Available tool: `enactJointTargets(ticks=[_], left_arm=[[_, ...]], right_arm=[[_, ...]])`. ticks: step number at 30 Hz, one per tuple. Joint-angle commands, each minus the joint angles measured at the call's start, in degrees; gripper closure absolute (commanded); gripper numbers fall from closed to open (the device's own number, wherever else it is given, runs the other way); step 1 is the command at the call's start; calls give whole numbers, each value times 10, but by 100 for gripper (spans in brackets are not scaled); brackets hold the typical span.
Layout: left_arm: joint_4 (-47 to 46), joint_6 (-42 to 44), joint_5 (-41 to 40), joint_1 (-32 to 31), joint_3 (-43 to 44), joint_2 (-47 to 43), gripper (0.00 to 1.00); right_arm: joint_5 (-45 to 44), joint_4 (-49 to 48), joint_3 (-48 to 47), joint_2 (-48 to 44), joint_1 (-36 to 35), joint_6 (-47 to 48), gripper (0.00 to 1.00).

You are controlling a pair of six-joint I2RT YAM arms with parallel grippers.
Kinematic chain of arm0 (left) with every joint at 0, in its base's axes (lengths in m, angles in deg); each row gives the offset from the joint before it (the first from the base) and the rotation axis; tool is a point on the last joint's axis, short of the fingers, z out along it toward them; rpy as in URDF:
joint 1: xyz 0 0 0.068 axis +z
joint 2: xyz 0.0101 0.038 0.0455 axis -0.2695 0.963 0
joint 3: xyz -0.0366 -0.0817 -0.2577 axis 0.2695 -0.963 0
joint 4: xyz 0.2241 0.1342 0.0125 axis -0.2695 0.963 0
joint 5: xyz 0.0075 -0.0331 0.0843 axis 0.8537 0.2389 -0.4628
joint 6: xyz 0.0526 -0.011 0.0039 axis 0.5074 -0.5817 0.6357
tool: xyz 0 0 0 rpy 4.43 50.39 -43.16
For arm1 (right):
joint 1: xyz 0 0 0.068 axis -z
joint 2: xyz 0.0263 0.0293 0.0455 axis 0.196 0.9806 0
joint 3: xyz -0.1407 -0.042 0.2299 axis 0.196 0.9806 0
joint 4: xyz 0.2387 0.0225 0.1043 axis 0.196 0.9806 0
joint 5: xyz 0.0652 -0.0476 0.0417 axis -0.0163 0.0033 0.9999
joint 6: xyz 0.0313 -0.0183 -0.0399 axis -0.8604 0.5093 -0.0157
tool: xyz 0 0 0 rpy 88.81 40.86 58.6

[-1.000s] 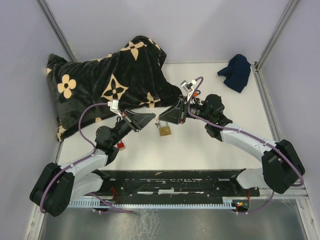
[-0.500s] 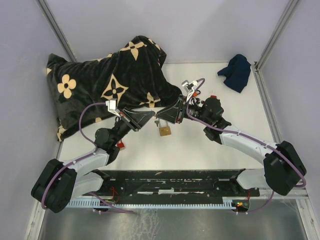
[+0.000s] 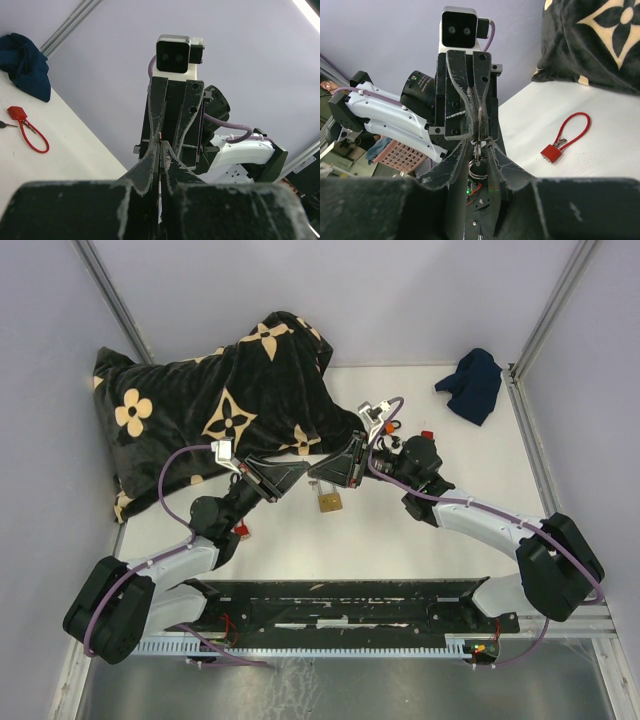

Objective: Unlock with the key
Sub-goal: Pick up the key from the center of the board.

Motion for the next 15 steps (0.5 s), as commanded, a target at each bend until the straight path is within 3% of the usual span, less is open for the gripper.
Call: enactJointTargets(ticks=[1,8,11,15], left_arm=[[-39,-19,-16,-3,16,1,97],[-38,-20,-19,-3,21,6,97],[-36,-19,-20,-3,23,7,97],[1,-8,-19,-3,25,0,93]], right_arm=[[24,-47,-3,1,-3,-8,73],[35,-45,2,-1,-3,-8,84],[40,-38,3,-2,-2,-4,97],[37,-5,11,-18,3,18,98]])
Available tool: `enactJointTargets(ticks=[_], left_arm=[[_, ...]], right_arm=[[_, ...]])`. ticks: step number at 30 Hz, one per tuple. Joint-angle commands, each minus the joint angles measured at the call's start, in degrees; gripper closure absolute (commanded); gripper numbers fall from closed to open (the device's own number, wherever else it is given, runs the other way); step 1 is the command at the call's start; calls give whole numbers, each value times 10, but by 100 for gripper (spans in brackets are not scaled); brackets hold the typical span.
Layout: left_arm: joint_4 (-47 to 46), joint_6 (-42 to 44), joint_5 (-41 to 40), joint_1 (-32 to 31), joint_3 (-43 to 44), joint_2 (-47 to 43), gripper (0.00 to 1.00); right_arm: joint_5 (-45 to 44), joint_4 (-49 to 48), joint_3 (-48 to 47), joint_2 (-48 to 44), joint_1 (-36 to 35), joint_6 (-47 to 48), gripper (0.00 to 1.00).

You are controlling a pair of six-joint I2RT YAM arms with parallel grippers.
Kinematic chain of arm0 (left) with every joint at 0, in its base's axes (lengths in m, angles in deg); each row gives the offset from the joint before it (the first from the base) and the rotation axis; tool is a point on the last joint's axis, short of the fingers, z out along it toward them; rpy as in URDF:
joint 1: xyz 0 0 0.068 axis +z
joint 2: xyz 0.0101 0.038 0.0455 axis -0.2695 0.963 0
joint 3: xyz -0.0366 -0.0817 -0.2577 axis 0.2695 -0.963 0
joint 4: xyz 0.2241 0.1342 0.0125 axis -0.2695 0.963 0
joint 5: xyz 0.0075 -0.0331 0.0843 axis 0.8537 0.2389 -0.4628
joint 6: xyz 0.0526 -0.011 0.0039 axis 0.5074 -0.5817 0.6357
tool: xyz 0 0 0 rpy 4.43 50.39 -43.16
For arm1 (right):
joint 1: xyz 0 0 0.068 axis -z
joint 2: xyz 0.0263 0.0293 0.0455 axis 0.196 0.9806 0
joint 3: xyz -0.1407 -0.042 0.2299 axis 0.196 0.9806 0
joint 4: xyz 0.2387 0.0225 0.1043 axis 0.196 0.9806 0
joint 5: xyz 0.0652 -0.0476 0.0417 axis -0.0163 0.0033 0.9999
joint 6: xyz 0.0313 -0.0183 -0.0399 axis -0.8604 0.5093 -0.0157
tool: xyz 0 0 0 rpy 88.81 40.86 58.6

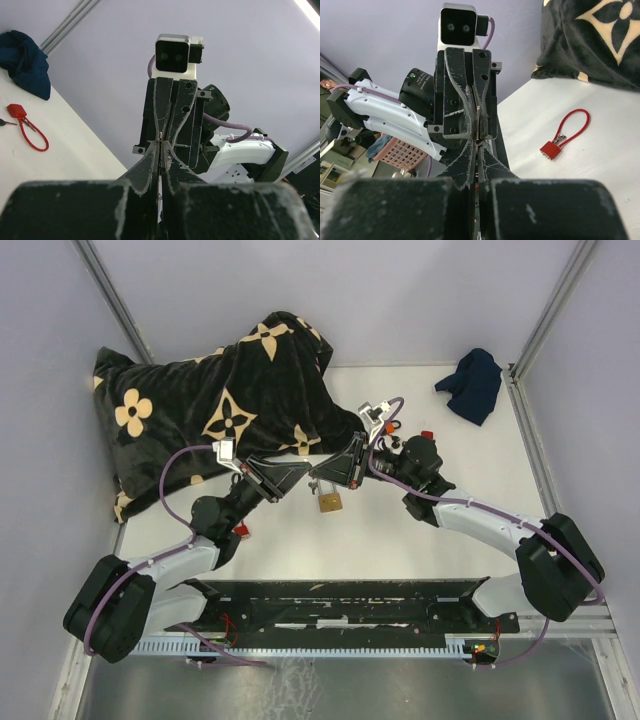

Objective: Unlock with the key
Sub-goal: Pick up the key from the center of the board, then pick up the lock from the center of the board.

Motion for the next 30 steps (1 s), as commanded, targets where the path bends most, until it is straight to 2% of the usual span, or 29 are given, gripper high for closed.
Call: enactJointTargets(ticks=[1,7,12,16,22,26,30], left_arm=[[25,-1,-15,0,27,-9,88],[246,80,-33,0,55,-69,59],[455,133,-63,-2,92,-87,39],[616,173,-95,-13,148,-52,31],[813,195,-160,-33,254,44,23],[928,197,-238,-73,340,127,22],[1022,203,-280,-109,448,229,17]], right_arm=[[25,3,12,-23,6,26,98],[19,48,54,-61,53,54,98],[3,117,84,-96,80,114,98],[-11,158,104,-118,95,154,98],[-34,173,139,-128,111,200,98],[-56,173,167,-135,120,228,98],[-80,185,183,-148,123,261,98]])
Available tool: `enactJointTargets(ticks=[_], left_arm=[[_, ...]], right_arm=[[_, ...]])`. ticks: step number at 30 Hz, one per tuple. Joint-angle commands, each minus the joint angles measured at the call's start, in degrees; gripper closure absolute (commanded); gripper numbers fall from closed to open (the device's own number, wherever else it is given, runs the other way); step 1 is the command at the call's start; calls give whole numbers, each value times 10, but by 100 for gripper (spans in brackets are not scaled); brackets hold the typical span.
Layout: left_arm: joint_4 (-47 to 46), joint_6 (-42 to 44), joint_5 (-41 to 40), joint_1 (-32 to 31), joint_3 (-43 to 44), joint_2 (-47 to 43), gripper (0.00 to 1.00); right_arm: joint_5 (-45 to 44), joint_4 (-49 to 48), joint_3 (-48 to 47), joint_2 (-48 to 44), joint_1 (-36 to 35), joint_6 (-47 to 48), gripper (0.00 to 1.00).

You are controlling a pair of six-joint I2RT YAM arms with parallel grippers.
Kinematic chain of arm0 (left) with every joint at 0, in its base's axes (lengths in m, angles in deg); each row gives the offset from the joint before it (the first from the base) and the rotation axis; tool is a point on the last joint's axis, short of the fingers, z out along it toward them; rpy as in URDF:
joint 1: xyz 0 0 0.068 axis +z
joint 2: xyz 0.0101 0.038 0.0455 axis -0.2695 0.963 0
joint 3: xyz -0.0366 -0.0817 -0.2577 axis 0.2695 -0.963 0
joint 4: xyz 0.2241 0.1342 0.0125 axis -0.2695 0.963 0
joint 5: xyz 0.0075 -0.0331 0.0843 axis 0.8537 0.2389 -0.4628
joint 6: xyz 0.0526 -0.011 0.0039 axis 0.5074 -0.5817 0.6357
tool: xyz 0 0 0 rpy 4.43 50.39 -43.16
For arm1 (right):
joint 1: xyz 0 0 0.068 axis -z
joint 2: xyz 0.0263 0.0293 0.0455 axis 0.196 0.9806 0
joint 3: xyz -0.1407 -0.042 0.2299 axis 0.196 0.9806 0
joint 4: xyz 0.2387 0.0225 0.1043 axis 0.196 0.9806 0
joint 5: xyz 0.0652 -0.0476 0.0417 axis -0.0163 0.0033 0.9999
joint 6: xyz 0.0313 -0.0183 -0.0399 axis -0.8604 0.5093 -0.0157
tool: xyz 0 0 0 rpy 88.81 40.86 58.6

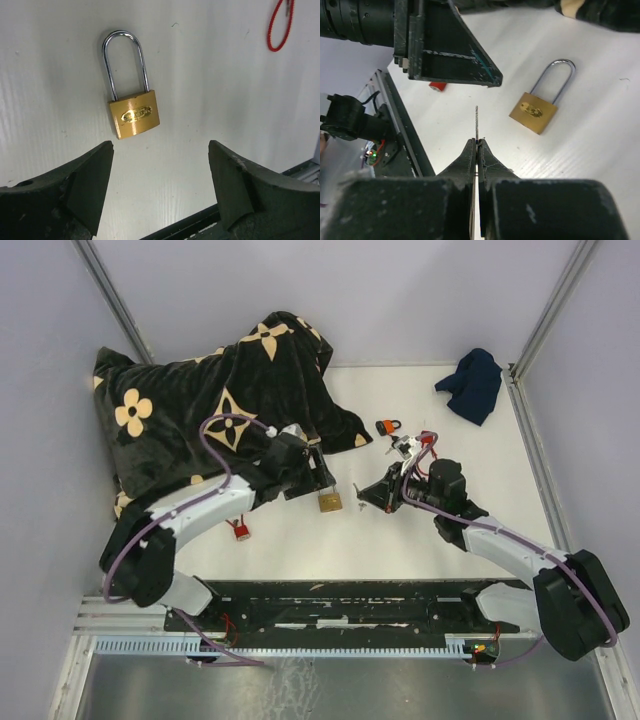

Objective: Unlock with the key
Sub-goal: Pick up the lock from the center of the board.

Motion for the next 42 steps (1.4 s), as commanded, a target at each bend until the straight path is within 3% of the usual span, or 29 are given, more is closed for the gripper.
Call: enactJointTargets(ticks=[1,5,6,7,21,32,38,42], left_arm=[[155,33,-81,-39,122,97,16],[218,16,-117,-54,189,182,14],[231,12,-123,-57,202,199,4],[243,7,-129,-60,217,215,0],[296,-1,-159,-80,319,339,1],[307,0,-176,-95,336,383,15],[305,-12,-173,-93,327,401,31],[276,-27,-162,-89,297,379,48]], right_arm=[[-39,-8,14,-33,5,52,98],[-66,-11,37,-63,6,54,98],[-72,-9,42,-71,6,55,98],[-78,-6,45,-79,6,56,98],[-107,11,62,-112,6,59,98],[-113,21,59,-111,5,64,98],[-109,35,53,-110,5,71,98],[-97,45,45,-103,5,73,98]])
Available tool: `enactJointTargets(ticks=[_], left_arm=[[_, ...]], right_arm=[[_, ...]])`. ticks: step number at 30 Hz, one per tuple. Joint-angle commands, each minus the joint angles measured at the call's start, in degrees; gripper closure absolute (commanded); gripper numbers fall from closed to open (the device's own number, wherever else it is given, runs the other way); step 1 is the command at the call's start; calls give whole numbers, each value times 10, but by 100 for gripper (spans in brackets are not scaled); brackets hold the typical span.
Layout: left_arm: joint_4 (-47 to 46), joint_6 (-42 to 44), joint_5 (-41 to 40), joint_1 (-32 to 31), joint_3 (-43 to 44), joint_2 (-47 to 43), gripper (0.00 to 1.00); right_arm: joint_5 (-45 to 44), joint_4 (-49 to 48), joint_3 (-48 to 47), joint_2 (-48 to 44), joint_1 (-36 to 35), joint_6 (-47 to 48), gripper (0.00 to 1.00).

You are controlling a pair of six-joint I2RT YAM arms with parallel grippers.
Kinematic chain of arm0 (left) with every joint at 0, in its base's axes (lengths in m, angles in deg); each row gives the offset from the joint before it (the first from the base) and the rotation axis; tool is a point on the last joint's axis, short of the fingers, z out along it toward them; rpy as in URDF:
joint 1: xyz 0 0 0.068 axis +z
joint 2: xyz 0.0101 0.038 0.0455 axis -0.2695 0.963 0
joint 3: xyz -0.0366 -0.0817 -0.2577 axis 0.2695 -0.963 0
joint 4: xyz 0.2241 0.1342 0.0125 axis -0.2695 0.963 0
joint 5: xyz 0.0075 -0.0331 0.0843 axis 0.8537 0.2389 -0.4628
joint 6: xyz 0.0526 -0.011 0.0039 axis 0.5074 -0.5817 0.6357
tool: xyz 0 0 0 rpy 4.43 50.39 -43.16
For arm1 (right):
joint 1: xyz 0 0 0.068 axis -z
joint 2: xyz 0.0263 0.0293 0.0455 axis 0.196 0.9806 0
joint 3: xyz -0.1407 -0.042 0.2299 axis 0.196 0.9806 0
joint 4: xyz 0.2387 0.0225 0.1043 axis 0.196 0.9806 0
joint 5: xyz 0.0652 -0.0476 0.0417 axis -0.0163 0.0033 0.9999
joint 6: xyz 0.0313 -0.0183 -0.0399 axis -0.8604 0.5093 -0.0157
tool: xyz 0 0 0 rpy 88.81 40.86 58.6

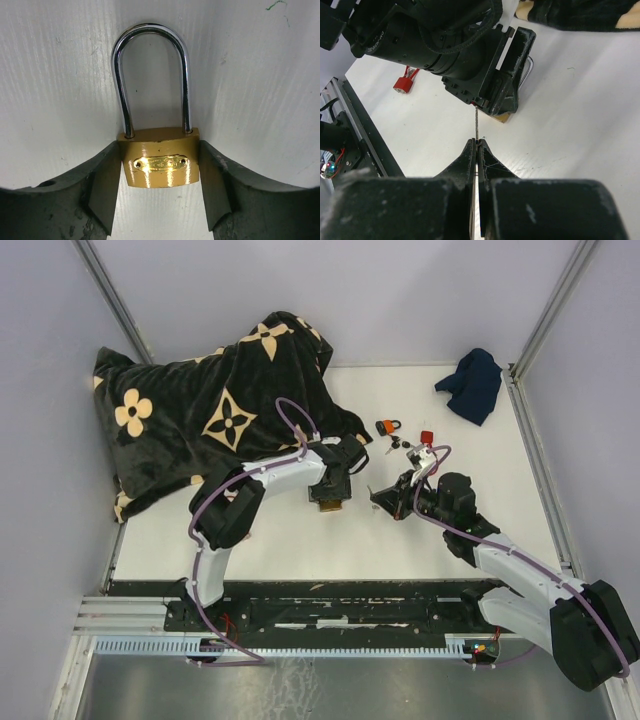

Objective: Unlock with the key
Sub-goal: Pick up the lock from the center of the board.

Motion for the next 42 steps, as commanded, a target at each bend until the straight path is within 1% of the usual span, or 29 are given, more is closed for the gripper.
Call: enactJointTargets(ticks=[1,9,16,19,22,25,30,34,36,42], left_arm=[[-25,-32,8,5,-41,2,52],[-73,-61,66,21,-94,-70,69],[-128,-88,118,58,-147,-161,77],[-151,-104,139,70,-168,-188,79],[-170,-121,154,80,-186,-213,84],[-183,-135,155,86,-199,-238,88],[-213,-161,161,92,-227,-274,92],[-232,-175,174,94,-242,-288,94],[-238,-177,179,94,-245,-292,96],[-256,-184,190,94,-259,-306,96]], right_arm=[[11,-7,-17,-1,1,10,98],[54,2,-45,27,-4,-8,98],[81,13,-76,59,-27,-34,98],[76,15,-90,80,-53,-43,98],[55,20,-99,99,-80,-50,98],[40,20,-107,120,-102,-64,98],[22,21,-118,156,-124,-96,98],[13,14,-125,191,-126,-119,98],[15,1,-126,204,-126,-130,98],[1,-11,-135,230,-126,-153,98]])
